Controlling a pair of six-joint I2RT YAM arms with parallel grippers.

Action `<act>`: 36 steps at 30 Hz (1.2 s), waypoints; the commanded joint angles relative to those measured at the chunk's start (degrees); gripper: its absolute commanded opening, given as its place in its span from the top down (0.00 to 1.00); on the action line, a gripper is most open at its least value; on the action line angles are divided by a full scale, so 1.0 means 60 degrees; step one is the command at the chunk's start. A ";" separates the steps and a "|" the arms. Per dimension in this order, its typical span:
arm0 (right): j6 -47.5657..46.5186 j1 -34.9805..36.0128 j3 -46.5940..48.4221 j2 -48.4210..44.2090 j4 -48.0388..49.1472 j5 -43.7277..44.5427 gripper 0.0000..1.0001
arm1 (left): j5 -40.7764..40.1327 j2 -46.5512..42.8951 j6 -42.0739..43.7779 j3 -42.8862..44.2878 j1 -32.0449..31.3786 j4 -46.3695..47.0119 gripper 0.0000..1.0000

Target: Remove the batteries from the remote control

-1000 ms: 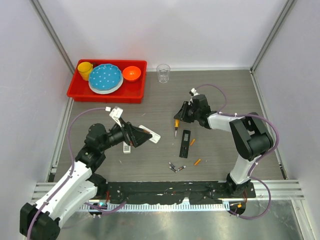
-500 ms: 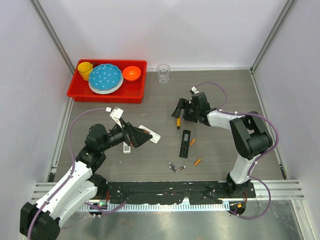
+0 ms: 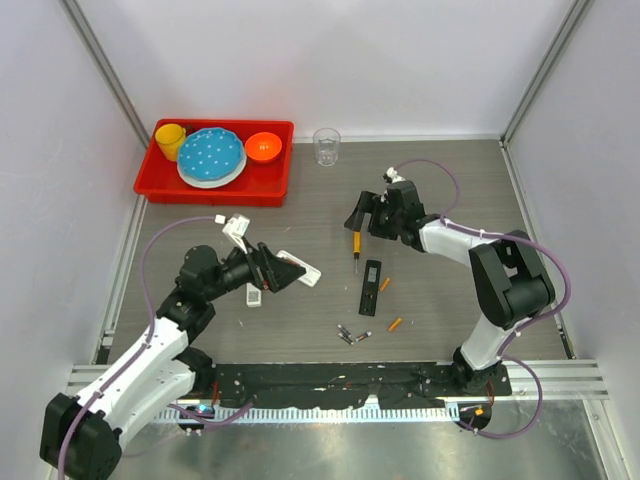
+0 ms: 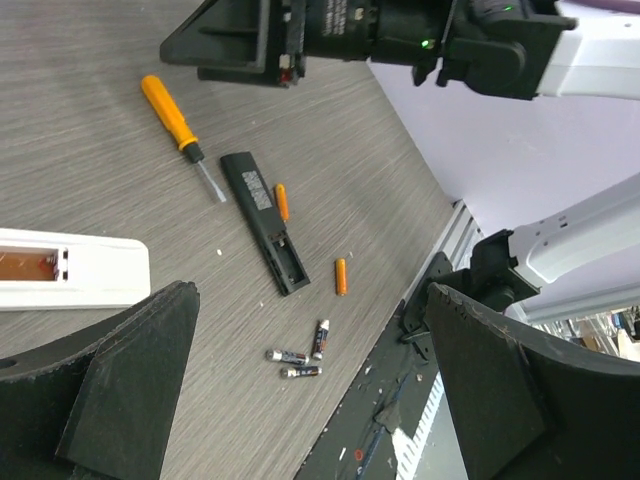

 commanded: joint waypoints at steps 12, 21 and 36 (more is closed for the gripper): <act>-0.0032 0.0019 -0.0367 -0.1438 0.0090 0.0065 0.10 | -0.0758 0.1807 0.0090 0.0242 0.0030 0.0524 0.00; -0.0120 0.0033 -0.0557 -0.2360 -0.0129 0.0416 0.09 | -0.0949 0.2613 -0.0086 0.0608 0.0031 0.0715 0.00; -0.0194 0.0033 -0.0763 -0.3343 -0.0305 0.0827 0.10 | -0.1696 0.2365 0.0163 0.0711 0.0060 0.0204 0.00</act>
